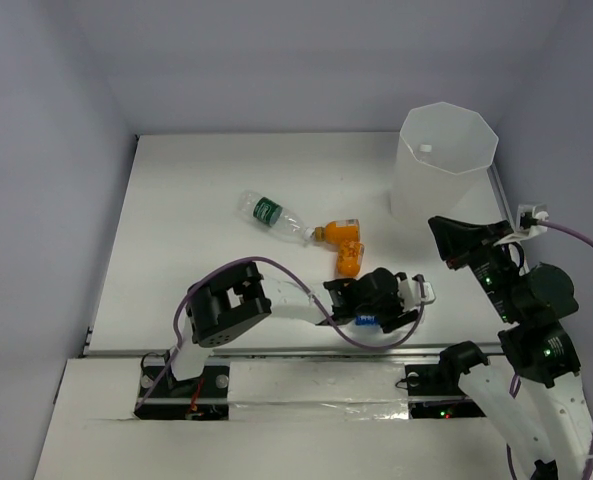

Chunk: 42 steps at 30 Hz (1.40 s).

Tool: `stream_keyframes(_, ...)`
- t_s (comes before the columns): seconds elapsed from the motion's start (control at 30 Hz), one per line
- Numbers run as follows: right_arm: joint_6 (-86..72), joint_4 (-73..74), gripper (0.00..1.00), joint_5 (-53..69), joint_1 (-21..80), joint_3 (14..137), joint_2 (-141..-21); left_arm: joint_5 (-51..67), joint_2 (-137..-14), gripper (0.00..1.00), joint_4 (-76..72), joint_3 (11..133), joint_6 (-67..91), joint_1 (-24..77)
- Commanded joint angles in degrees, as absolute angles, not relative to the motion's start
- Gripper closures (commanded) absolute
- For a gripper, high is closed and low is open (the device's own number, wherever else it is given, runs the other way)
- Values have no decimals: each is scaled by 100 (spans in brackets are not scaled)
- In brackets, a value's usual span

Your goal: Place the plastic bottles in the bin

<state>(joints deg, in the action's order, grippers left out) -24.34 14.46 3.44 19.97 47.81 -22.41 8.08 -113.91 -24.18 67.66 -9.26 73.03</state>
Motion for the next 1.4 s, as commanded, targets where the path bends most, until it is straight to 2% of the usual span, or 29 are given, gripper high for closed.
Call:
stream_keyframes(0.0,-2382,1379,76,439,2030,4966,-2355,1002,-11338,49,-2645,6891,-818,7356)
stream_keyframes(0.07,-2382,1424,69,466,2030,4966,-2391,993,-11286,51,-2715,6830,-765,7356)
stream_keyframes(0.13,-2391,1511,65,483,2030,4957,-2399,958,-11233,59,-2751,6785,-756,7418)
stream_keyframes(0.17,-2391,1564,59,483,2030,4940,-2399,975,-11128,64,-2786,6698,-704,7418)
stream_keyframes(0.37,-2321,1906,47,256,2030,4887,-2364,1090,-10067,70,-3032,6127,-413,7418)
stream_keyframes(0.53,-2303,2294,44,123,2030,4694,-2610,1055,-8765,71,-3146,5442,-212,7471)
stream_keyframes(0.77,-2540,1802,41,360,2030,4158,-3224,634,-6798,71,-2726,4440,-35,7471)
stream_keyframes(0.83,-2619,1618,36,465,2030,4017,-3444,265,-6392,71,-2585,4281,-26,7471)
stream_keyframes(0.87,-2654,1521,29,518,2030,3956,-3637,107,-5955,71,-2462,4089,-26,7471)
stream_keyframes(0.97,-2873,1030,19,720,2030,3552,-3997,-692,-5015,72,-2373,3685,-35,7410)
stream_keyframes(1.07,-3119,529,14,1141,2030,3244,-4402,-1405,-4301,73,-2451,3394,-26,7348)
stream_keyframes(1.23,-3260,-465,12,1546,2145,2980,-5536,-2258,-4008,73,-2698,3234,517,7234)
stream_keyframes(1.37,-3419,-1071,8,1626,2268,2944,-6055,-2268,-4148,73,-2795,3217,676,7102)
